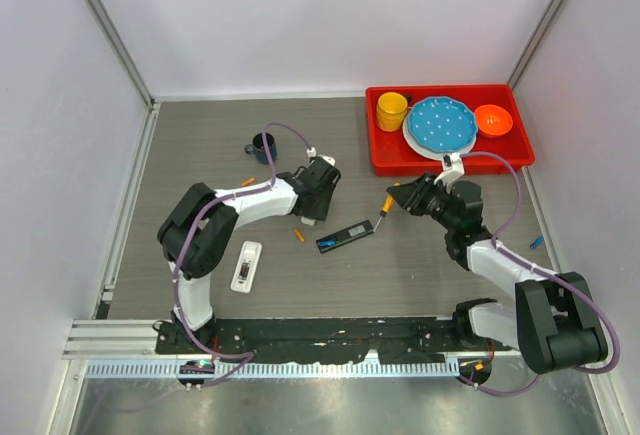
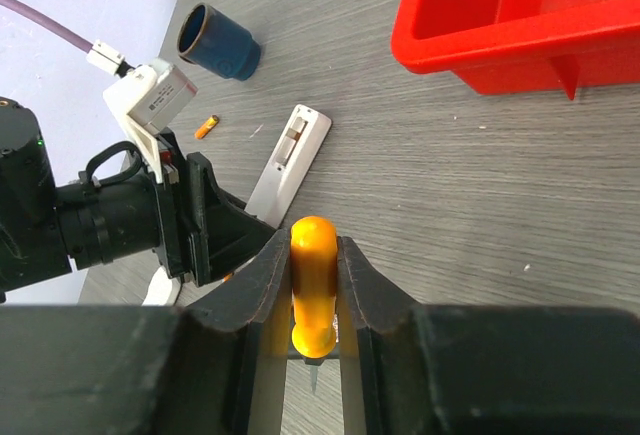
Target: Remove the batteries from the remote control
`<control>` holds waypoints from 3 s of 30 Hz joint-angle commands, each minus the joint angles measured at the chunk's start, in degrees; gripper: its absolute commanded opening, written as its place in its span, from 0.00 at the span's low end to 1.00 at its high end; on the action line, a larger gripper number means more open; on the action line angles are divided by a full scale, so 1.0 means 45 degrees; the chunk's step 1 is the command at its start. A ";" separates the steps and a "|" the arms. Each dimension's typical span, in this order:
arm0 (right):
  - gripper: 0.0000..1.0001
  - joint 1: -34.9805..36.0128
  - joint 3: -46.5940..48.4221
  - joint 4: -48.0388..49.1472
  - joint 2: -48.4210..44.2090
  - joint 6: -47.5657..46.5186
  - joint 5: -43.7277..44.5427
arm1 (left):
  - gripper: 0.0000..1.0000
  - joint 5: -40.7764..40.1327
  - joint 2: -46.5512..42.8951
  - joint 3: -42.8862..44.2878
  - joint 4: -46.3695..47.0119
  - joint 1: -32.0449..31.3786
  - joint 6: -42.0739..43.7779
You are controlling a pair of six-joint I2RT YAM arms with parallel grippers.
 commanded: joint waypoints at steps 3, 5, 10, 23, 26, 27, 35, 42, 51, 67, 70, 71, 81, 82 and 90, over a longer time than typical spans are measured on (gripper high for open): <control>0.02 -0.0050 0.0261 0.0828 0.0418 -0.0242 -0.0410 | 0.66 0.0677 -0.0791 -0.0261 0.0888 -0.0009 0.0725; 0.02 -0.0050 0.0319 0.0789 0.0515 -0.0281 -0.0488 | 0.71 0.0794 -0.1064 -0.0669 0.1141 0.0010 0.0959; 0.02 -0.0050 0.0495 0.0711 0.1042 -0.0048 -0.0898 | 0.83 0.1341 -0.2622 -0.2133 0.2780 0.0147 0.1467; 0.01 0.3014 0.1277 0.0103 0.1081 -0.0087 0.2381 | 0.93 0.1324 -0.7758 -0.6643 0.6413 0.0928 0.1428; 0.01 0.3660 0.1412 0.0807 0.1783 0.0285 0.3102 | 0.96 0.0679 -0.8738 -0.7290 0.6495 0.0928 0.1194; 0.01 0.3835 0.1471 0.0789 0.1940 0.0401 0.3376 | 0.97 0.0542 -0.9341 -0.7409 0.6552 0.0928 0.1155; 0.01 0.4910 0.2329 0.0848 0.3287 0.0715 0.4511 | 1.00 0.0365 -1.0754 -0.8718 0.7802 0.0928 0.1389; 0.01 0.5145 0.3014 0.0633 0.4108 0.0715 0.4726 | 1.00 0.0892 -0.9486 -0.8660 0.8350 0.0928 0.1584; 0.01 0.5321 0.3230 0.0125 0.4500 0.0520 0.5097 | 1.00 0.0913 -0.8742 -0.8309 0.8155 0.0928 0.1721; 0.01 0.5536 0.3425 -0.0813 0.4500 0.0266 0.5430 | 1.00 0.0795 -0.8664 -0.8250 0.7998 0.0928 0.1897; 0.01 0.5575 0.3444 -0.0832 0.4481 0.0305 0.5429 | 1.00 0.0697 -0.8703 -0.8250 0.7998 0.0928 0.1897; 0.01 0.5537 0.3464 -0.0832 0.4461 0.0324 0.5391 | 1.00 0.0678 -0.8722 -0.8269 0.7979 0.0928 0.1897; 0.02 0.6004 0.3816 -0.1144 0.4285 0.0577 0.5331 | 1.00 0.0561 -0.8508 -0.8113 0.7823 0.0928 0.1916; 0.01 0.6082 0.3854 -0.1145 0.4266 0.0578 0.5312 | 1.00 0.0560 -0.8507 -0.8113 0.7822 0.0928 0.1916; 0.02 0.6766 0.4264 -0.1145 0.4499 0.0832 0.5409 | 1.00 0.0521 -0.8488 -0.8094 0.7803 0.0928 0.1897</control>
